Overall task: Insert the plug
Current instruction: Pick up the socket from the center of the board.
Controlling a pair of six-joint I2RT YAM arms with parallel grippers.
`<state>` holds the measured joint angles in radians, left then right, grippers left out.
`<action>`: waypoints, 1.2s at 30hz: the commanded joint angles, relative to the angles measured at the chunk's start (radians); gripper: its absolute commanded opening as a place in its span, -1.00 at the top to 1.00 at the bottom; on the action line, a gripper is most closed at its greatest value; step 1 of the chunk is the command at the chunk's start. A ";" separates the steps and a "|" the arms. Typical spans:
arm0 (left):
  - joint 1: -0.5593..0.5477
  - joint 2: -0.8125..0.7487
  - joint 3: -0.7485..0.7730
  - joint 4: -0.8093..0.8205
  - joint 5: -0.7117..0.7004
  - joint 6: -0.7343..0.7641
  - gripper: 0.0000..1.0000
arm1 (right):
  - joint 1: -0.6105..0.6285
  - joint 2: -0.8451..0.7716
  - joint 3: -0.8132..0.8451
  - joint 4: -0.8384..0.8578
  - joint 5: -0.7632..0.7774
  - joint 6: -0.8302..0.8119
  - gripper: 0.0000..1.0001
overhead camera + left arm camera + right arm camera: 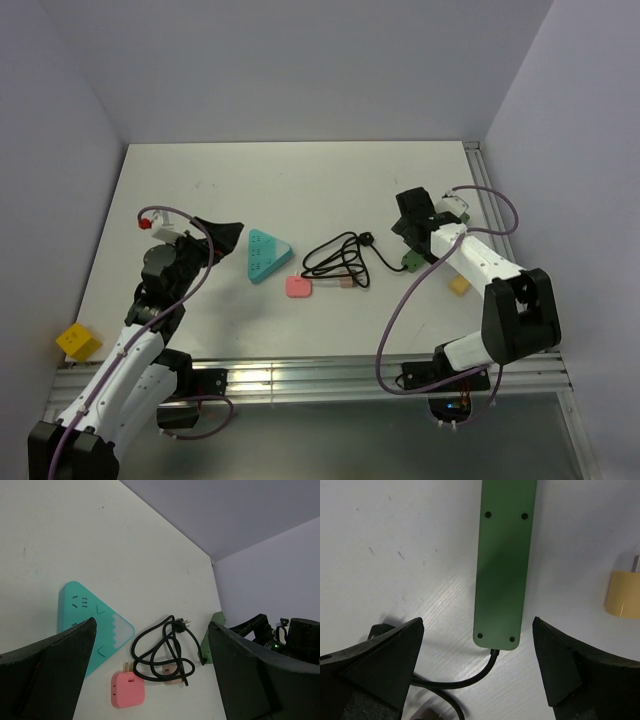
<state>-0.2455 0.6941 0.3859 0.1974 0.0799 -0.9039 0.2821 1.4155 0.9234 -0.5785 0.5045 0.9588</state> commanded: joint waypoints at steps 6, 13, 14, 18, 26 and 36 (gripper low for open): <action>-0.005 0.024 0.048 0.031 0.044 -0.010 -0.99 | -0.047 0.083 -0.029 0.049 -0.066 0.035 -0.87; -0.005 0.025 0.051 0.031 0.058 -0.016 -0.99 | -0.058 0.200 -0.016 0.059 -0.137 0.061 -0.78; -0.006 0.027 0.051 0.031 0.060 -0.016 -0.99 | -0.058 0.209 -0.003 0.049 -0.130 0.058 -0.77; -0.008 0.022 0.051 0.033 0.063 -0.015 -0.99 | -0.060 0.188 -0.032 0.080 -0.126 0.058 -0.35; -0.017 0.039 0.050 0.051 0.072 -0.016 -0.97 | -0.057 0.114 -0.032 0.072 -0.103 0.040 1.00; -0.153 0.241 0.094 0.189 0.162 0.040 -0.97 | -0.023 -0.122 -0.150 0.285 -0.300 -0.141 1.00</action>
<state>-0.3752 0.8829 0.4294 0.2916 0.1631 -0.8940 0.2436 1.3991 0.8131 -0.4412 0.2985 0.9092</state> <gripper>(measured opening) 0.986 0.572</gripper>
